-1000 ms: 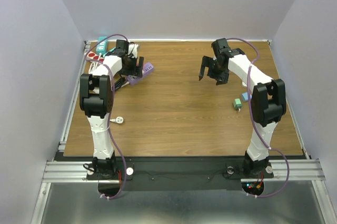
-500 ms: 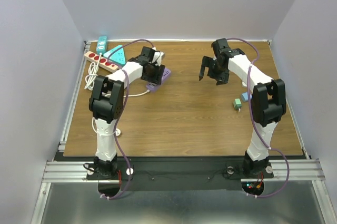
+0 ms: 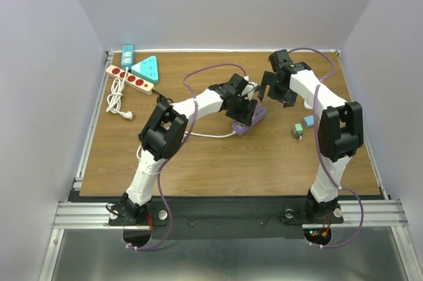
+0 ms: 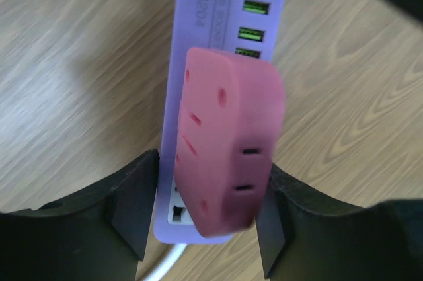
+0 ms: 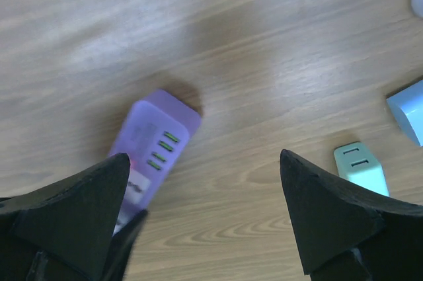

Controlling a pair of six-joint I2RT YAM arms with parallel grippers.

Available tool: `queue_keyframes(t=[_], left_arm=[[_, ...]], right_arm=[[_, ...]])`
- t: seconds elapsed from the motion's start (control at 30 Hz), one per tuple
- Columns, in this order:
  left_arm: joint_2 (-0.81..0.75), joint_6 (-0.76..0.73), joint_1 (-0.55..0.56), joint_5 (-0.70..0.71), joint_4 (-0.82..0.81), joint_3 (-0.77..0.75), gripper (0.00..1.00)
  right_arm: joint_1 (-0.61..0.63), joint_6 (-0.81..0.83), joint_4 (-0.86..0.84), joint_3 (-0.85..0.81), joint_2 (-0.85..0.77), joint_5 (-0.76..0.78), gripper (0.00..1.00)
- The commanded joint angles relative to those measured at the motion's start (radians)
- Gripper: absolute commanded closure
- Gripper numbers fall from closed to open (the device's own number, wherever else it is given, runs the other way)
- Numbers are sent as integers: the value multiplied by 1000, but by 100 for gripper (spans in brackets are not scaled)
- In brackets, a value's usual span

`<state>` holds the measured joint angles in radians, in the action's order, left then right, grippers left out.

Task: Pull the plug off the socket

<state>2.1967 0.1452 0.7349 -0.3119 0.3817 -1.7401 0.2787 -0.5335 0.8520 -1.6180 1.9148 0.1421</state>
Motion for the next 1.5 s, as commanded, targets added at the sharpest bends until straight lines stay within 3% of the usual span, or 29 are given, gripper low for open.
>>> queue_keyframes(t=[0.0,0.23,0.43,0.63,0.73,0.8,1.03,1.13,1.17,1.23,1.27,1.3,1.43,1.47], left_arm=[[17,51,12,-29,-27,-65,41],[28,54,9,230,68,-81,41],[-49,169,12,349,14,19,40],[-106,289,14,392,-41,76,27],[-124,349,15,404,-40,73,16],[-132,384,21,431,-27,73,1],[-221,462,21,456,-59,128,3],[-294,438,8,366,-108,184,21],[-310,418,0,249,-168,209,45],[-336,383,-14,164,-194,273,70],[-362,364,-28,107,-239,298,93],[-373,357,-32,67,-236,313,100],[-419,227,-64,-73,-276,424,100],[-425,202,-86,-184,-305,450,100]], right_arm=[[-21,-65,-34,12,-92,100,0],[-53,-115,-31,38,-114,162,0],[-85,-183,-30,44,-128,120,0],[-99,-204,-33,1,-109,27,0],[-99,-203,-34,-23,-100,-6,0],[-99,-192,-34,-39,-94,-22,0],[-99,-149,-37,-49,-94,-70,0],[-99,-123,-47,-40,-102,-111,0],[-99,-117,-50,-39,-103,-122,0],[-99,-106,-54,-36,-105,-136,0],[-99,-94,-54,-36,-106,-169,0],[-99,-91,-57,-34,-105,-177,0],[-99,-80,-64,-31,-102,-210,0],[-101,-74,-67,-31,-100,-225,1]])
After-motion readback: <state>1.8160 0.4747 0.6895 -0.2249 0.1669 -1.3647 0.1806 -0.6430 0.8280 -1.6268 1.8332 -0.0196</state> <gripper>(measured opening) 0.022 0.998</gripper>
